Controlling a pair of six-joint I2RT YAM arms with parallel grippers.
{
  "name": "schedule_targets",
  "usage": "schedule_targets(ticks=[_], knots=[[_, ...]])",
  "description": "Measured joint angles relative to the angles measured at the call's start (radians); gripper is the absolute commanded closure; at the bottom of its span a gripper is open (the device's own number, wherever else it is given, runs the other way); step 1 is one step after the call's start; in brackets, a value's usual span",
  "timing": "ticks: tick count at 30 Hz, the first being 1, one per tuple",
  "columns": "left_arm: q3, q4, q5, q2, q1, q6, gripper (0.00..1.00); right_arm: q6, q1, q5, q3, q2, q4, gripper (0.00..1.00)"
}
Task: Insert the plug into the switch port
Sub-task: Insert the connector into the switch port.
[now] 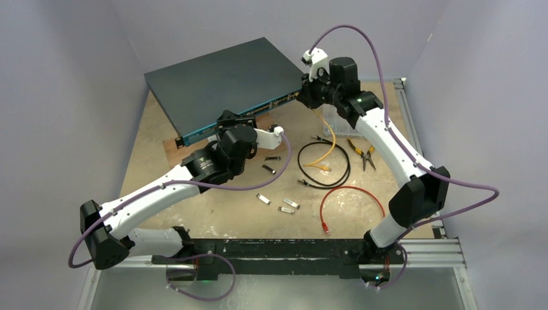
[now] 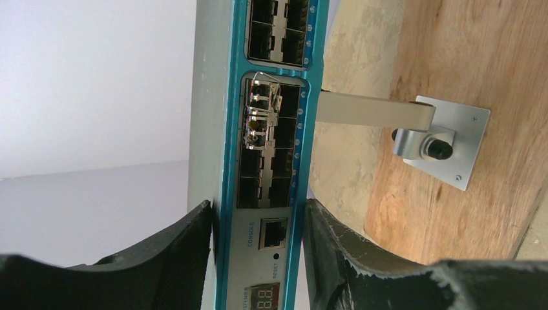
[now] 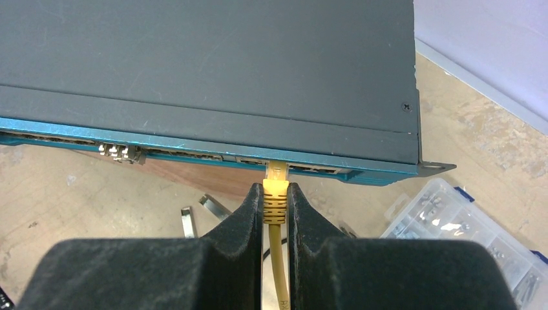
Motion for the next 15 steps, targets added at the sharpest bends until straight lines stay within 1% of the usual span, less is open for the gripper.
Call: schedule_targets(ticks=[7, 15], knots=[[0.0, -0.003, 0.005, -0.003, 0.0, -0.005, 1.0, -0.006, 0.0, 0.0, 0.007, 0.002, -0.007, 1.0], [0.0, -0.003, 0.008, -0.004, 0.0, -0.007, 1.0, -0.006, 0.0, 0.002, 0.063, 0.03, -0.056, 1.0]])
